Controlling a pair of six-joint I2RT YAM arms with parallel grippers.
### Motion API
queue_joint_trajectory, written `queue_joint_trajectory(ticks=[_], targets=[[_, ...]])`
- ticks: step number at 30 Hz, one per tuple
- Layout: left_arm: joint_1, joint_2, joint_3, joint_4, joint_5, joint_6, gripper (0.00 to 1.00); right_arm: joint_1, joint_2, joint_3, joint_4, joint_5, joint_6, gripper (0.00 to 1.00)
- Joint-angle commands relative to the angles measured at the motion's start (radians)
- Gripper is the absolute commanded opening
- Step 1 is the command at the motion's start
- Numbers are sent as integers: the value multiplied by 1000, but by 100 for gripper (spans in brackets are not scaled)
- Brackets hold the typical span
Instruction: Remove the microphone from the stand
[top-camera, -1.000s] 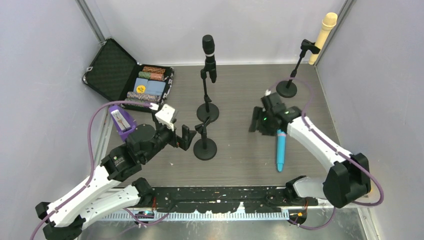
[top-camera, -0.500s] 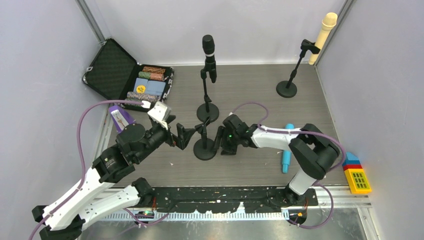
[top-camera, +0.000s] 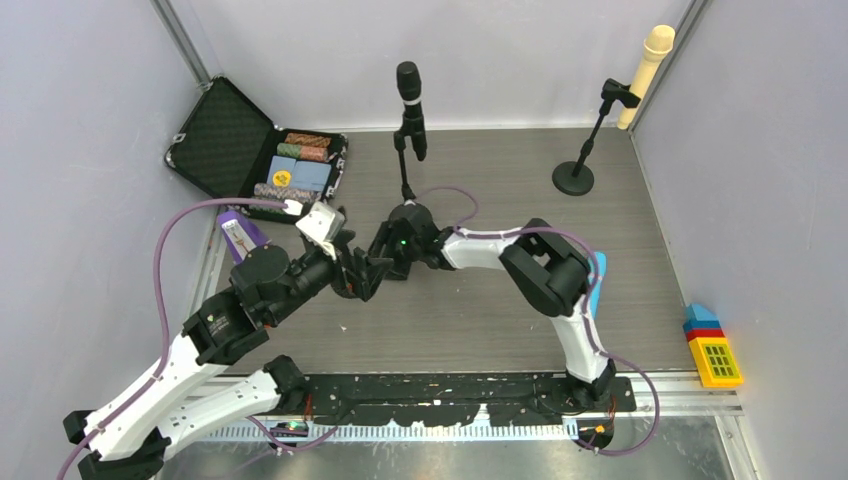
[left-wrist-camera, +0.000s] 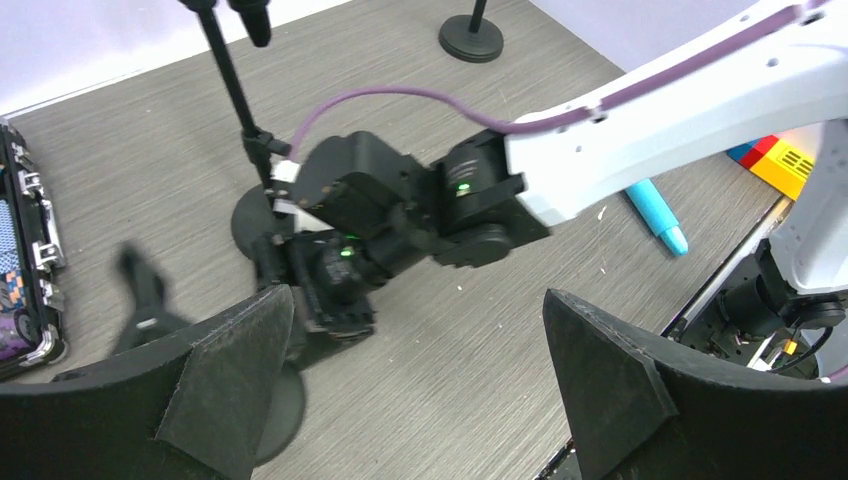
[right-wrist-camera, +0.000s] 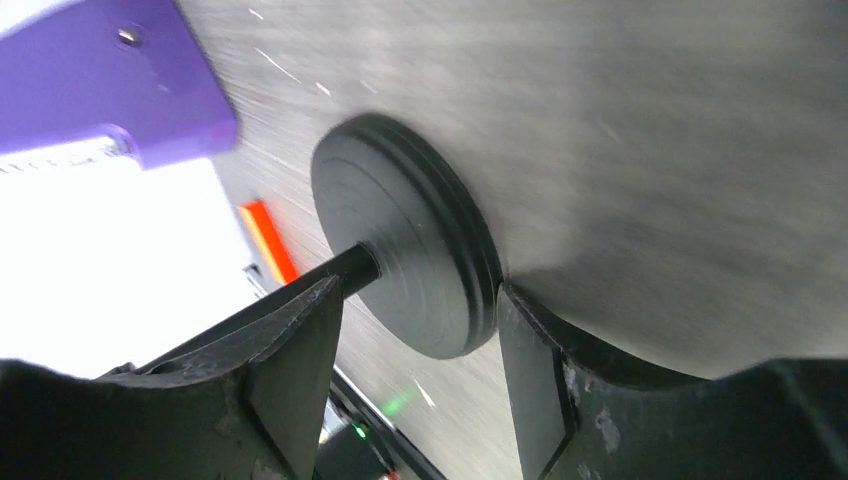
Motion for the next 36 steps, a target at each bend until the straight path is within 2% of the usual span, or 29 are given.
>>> queue_joint_trajectory(ticks=[1,4,7,14,17,19,22,25,28,32,36], targets=[[4,10,29,18,10,-13,100,19,173,193,75,4,52,65],[4,38,18,36,-1,-28,100,18,219,288,26,-18,-5,66],[4,73,15,46,-12,-43,100,15,139,238,-10,55,-106,67],[13,173,10,145,-96,-70,100,-4,-255,-201,39,248,-211,68],[30,259,37,181,-104,-82,100,-11,-433,-314,-17,390,-230,68],[47,312,47,218,-99,-88,100,-16,-514,-385,2,424,-247,69],[64,377,45,280,-58,-100,100,-28,-546,-441,35,407,-267,69],[66,423,21,355,-25,-96,100,-30,-506,-459,55,364,-289,69],[68,448,1,416,-1,-87,99,-31,-473,-511,144,318,-288,68],[75,482,16,426,11,-70,99,-31,-428,-520,177,283,-284,68],[102,497,14,433,43,-73,99,-32,-416,-502,132,269,-312,68]])
